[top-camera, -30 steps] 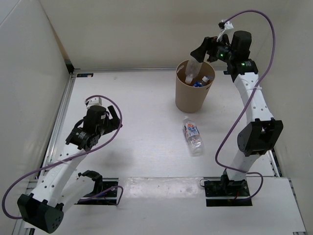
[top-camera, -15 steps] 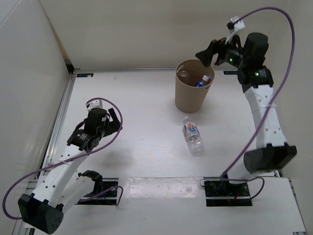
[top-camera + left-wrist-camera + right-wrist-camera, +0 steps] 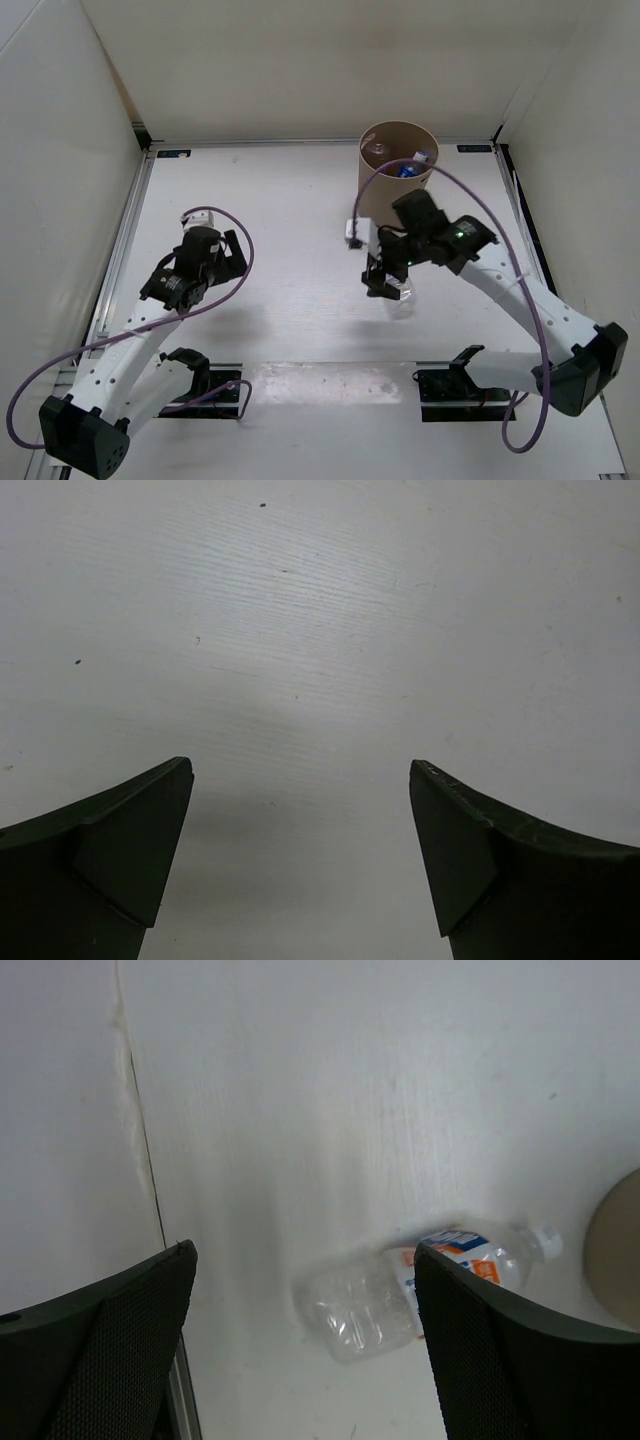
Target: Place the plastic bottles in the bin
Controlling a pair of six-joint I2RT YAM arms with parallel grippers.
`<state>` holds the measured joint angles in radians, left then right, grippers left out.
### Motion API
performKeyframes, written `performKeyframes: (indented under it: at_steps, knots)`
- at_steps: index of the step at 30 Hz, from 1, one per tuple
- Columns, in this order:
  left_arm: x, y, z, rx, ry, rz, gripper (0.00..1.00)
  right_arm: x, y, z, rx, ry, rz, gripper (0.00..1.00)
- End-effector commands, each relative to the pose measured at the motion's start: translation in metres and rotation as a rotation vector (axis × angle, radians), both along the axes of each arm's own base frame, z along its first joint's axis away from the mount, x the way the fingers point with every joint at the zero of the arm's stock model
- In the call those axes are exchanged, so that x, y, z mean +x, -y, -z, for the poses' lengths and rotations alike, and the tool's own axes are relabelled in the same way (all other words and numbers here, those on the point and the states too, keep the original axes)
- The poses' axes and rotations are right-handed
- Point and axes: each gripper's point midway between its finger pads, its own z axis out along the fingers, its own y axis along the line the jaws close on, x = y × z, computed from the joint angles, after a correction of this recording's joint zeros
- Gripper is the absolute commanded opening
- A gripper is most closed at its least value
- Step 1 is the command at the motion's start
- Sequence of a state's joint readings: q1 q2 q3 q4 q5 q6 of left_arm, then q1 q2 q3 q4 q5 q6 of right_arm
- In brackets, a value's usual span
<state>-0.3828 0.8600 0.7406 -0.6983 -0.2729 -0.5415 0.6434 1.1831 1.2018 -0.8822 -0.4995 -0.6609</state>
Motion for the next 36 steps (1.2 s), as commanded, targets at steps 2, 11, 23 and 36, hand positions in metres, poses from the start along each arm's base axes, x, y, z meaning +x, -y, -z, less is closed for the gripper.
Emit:
performKeyframes:
  at_steps: [2,11,23,36]
  knots:
    - [-0.005,-0.003,0.008,0.024,-0.024,0.017,1.0,-0.005,0.025,0.034,-0.306,0.048,0.031,0.9]
    - [-0.014,-0.006,0.016,0.011,-0.041,0.007,1.0,0.024,0.034,0.019,-0.125,-0.171,0.294,0.9]
    - [-0.022,-0.013,0.018,0.011,-0.041,-0.032,1.0,0.056,0.067,0.063,-0.245,-0.169,0.582,0.9]
    - [-0.026,-0.015,0.019,0.009,-0.056,-0.047,1.0,0.067,0.083,0.092,-0.201,-0.452,0.852,0.9]
